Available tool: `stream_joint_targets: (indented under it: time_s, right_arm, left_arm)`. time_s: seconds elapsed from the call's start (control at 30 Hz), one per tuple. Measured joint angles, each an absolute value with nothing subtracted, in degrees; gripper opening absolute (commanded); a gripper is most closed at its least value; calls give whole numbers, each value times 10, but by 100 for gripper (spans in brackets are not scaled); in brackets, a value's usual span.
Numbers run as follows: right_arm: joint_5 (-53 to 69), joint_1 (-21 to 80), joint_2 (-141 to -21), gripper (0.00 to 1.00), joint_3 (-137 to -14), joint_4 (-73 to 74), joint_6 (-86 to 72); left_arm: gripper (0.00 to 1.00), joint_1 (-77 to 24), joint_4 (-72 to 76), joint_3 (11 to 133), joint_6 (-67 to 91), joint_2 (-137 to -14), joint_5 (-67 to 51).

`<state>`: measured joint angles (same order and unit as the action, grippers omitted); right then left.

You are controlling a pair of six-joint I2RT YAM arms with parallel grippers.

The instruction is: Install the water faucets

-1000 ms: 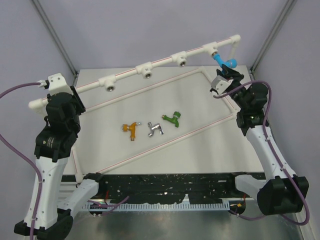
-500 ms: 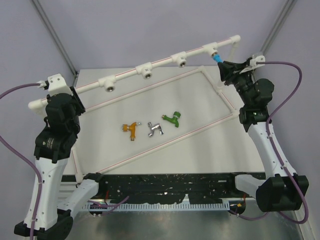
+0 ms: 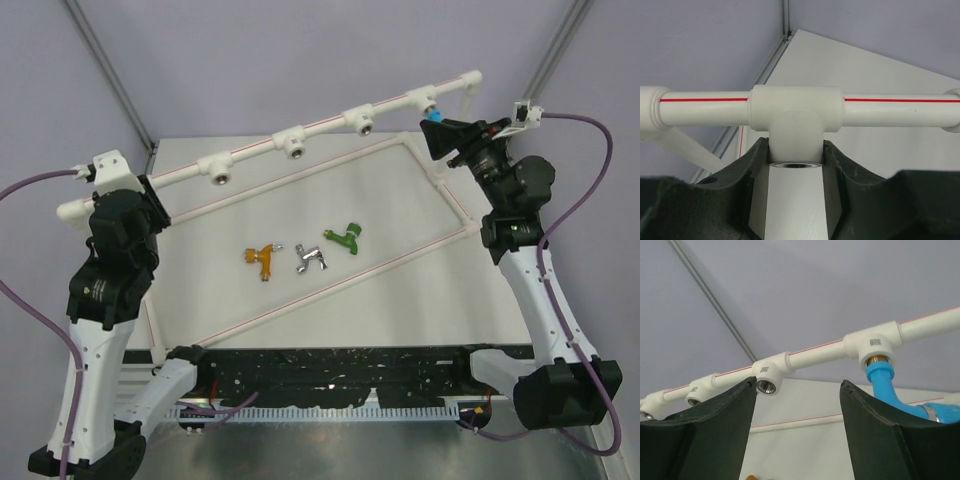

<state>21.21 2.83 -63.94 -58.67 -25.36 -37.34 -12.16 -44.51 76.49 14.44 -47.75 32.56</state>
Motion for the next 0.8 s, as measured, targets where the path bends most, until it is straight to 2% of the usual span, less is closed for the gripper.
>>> stream_joint_targets:
  time_s: [0.07, 0.2, 0.27, 0.43, 0.6, 0.8]
  right_arm:
    - [223, 29, -626, 85, -608, -226, -310]
    - [230, 28, -571, 94, -639, -157, -80]
    - [225, 28, -543, 97, -639, -135, 27]
    - [211, 25, -499, 98, -588, -128, 272]
    - [222, 12, -518, 96, -537, -131, 393]
    - [239, -8, -579, 88, -503, -165, 443]
  left_arm:
    - [55, -121, -446, 765, 144, -477, 326]
    - [71, -124, -495, 765, 152, -470, 313]
    - [82, -125, -513, 765, 154, -467, 309]
    - [98, -125, -546, 773, 161, -467, 295]
    - [100, -125, -580, 815, 161, -474, 273]
    - [100, -125, -607, 884, 143, -472, 237]
